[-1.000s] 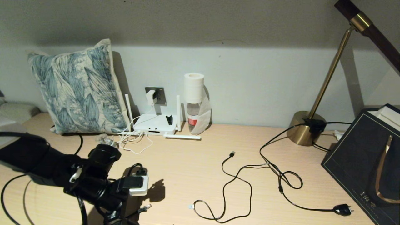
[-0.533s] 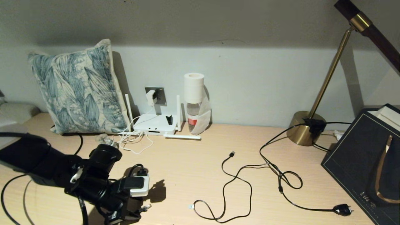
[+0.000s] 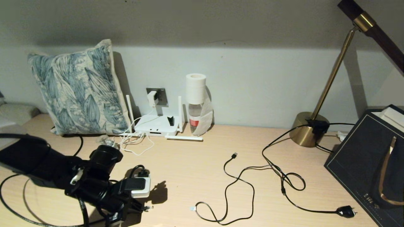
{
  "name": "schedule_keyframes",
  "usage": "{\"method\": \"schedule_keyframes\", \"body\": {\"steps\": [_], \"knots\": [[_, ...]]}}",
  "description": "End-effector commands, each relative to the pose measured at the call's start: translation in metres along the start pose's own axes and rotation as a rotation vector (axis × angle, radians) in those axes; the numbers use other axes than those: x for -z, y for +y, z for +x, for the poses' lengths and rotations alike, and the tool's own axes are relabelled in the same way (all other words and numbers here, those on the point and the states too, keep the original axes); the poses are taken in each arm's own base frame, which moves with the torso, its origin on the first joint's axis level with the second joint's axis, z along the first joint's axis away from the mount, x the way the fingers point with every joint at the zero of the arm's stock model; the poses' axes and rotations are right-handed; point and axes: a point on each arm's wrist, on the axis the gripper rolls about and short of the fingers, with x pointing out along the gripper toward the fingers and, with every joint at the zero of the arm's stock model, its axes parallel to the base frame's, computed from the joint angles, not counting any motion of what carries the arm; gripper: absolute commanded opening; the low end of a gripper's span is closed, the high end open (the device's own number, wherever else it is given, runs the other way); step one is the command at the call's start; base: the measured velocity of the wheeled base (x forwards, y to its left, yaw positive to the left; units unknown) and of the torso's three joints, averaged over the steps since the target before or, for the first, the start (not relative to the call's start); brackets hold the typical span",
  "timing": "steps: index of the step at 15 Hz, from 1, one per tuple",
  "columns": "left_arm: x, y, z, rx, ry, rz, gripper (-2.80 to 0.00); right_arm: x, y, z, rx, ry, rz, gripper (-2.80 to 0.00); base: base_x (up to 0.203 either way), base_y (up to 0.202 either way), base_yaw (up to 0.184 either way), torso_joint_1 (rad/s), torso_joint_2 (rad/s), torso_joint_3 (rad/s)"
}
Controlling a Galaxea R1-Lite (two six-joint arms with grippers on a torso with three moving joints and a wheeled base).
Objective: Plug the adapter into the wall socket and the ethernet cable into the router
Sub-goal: Pick up cable, then hand it to the other hand
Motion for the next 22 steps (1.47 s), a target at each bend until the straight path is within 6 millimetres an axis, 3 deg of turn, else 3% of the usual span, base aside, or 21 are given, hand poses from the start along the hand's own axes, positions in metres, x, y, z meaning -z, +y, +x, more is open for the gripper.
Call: {"method": "schedule_keyframes", "body": {"steps": [1, 3, 5, 8, 9, 14, 15, 18, 20, 22], "knots": [[-0.004, 0.0, -0.007, -0.021, -0.011, 0.021, -2.8, 0.01, 0.0, 0.002, 0.0, 0.036, 0.0, -2.8, 0.0, 0.0, 0.0, 0.0, 0.0, 0.0], [-0.015, 0.003, -0.023, -0.086, -0.04, 0.06, -2.8, 0.01, 0.0, 0.002, 0.0, 0.036, 0.0, -2.8, 0.0, 0.0, 0.0, 0.0, 0.0, 0.0], [-0.036, 0.019, -0.043, -0.195, -0.089, 0.126, -2.8, 0.01, 0.0, 0.002, 0.0, 0.036, 0.0, -2.8, 0.0, 0.0, 0.0, 0.0, 0.0, 0.0], [-0.085, 0.046, -0.088, -0.493, -0.209, 0.277, -2.8, 0.01, 0.0, 0.002, 0.001, 0.036, -0.011, -2.8, 0.0, 0.0, 0.0, 0.0, 0.0, 0.0], [-0.101, 0.047, -0.103, -0.587, -0.234, 0.318, -2.8, 0.01, 0.0, 0.002, 0.0, 0.036, -0.011, -2.8, 0.0, 0.0, 0.0, 0.0, 0.0, 0.0], [-0.135, 0.022, -0.146, -0.751, -0.301, 0.408, -2.8, 0.007, 0.0, 0.001, 0.001, 0.02, -0.012, -2.8, 0.0, 0.0, 0.0, 0.0, 0.0, 0.0], [-0.142, 0.019, -0.153, -0.786, -0.325, 0.426, -2.8, -0.004, 0.0, -0.001, -0.003, -0.012, -0.007, -2.8, 0.0, 0.0, 0.0, 0.0, 0.0, 0.0], [-0.155, 0.009, -0.169, -0.832, -0.384, 0.467, -2.8, -0.08, 0.002, -0.004, -0.122, -0.048, 0.099, -2.8, 0.0, 0.0, 0.0, 0.0, 0.0, 0.0], [-0.163, 0.001, -0.17, -0.812, -0.423, 0.499, -2.8, -0.108, 0.006, 0.033, -0.297, 0.176, 0.22, -2.8, 0.0, 0.0, 0.0, 0.0, 0.0, 0.0], [-0.176, -0.007, -0.17, -0.781, -0.457, 0.536, -2.8, -0.118, 0.012, 0.085, -0.448, 0.386, 0.322, -2.8, 0.0, 0.0, 0.0, 0.0, 0.0, 0.0]]}}
